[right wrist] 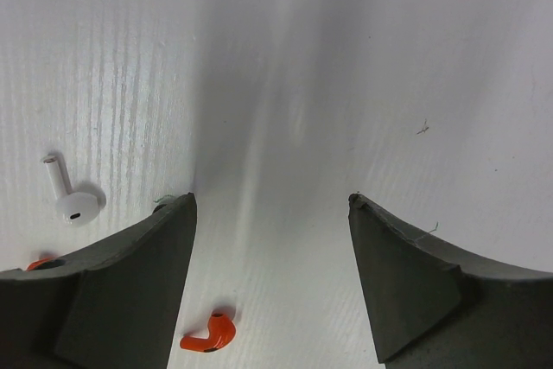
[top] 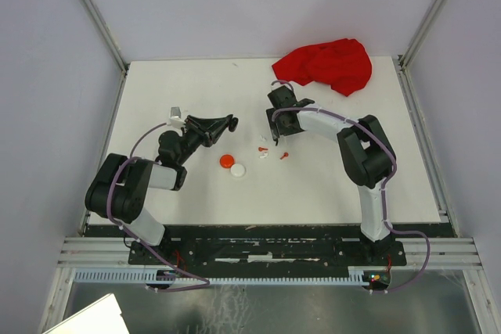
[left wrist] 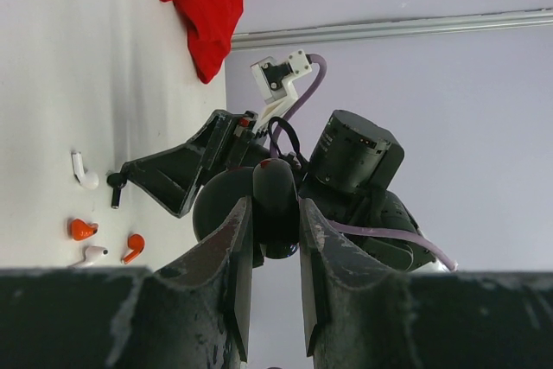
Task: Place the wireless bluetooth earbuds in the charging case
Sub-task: Pick up the earbud from the center of the board.
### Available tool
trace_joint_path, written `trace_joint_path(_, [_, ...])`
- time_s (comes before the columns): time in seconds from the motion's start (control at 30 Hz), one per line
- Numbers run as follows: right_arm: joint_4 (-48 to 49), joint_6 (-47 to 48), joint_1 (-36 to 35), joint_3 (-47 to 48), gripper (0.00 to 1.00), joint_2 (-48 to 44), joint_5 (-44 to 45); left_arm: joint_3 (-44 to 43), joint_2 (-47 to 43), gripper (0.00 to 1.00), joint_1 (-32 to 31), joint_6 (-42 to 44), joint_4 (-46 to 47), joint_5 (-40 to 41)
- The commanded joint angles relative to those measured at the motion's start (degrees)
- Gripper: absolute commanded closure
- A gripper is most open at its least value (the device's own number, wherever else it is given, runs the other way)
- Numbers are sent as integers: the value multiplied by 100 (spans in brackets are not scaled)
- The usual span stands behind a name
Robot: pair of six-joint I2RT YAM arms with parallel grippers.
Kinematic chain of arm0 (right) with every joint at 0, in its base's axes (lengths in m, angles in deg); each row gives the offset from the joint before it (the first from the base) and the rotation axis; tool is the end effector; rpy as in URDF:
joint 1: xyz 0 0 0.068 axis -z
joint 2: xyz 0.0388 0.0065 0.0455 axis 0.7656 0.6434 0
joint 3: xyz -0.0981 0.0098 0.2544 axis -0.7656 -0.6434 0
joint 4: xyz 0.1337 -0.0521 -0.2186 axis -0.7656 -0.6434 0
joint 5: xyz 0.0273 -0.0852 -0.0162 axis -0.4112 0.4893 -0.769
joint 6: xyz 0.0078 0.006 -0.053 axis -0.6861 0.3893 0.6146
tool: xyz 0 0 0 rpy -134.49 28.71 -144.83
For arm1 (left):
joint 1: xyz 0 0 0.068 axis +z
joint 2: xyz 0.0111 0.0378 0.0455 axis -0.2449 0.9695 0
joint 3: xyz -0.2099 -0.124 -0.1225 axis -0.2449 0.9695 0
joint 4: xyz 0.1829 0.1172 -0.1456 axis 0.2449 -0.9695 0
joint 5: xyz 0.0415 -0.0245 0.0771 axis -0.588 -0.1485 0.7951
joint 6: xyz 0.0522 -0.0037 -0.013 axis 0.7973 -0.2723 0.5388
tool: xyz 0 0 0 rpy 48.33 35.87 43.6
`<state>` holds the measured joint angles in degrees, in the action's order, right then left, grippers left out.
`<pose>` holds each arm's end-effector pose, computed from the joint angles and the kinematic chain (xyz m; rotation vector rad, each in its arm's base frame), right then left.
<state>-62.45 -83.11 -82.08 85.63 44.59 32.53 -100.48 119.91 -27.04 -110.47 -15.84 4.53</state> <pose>0.3771 0.2249 0.1673 -0.2254 2.5582 -0.0605 0.2729 -0.0765 0.1754 -0.7177 1.6365 -1.5895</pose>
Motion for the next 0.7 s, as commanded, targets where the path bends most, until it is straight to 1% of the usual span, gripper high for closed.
trace_joint_path(0.0, [39, -5, 22, 243, 21, -28, 83, -131, -9, 97, 40, -26, 405, -74])
trace_joint_path(0.17, [155, -49, 24, 171, 21, -360, 150, -103, -29, 97, 38, -26, 411, -58])
trace_joint_path(0.37, [128, -374, 6, 115, 25, -682, -267, -61, -60, 97, 36, -26, 436, -39])
trace_joint_path(0.53, [6, -531, -132, 179, 28, -634, -490, -38, -62, 97, 37, -48, 494, -49])
trace_joint_path(0.67, [-120, -607, -208, 274, 33, -471, -594, 10, -82, 97, 38, -76, 556, -61])
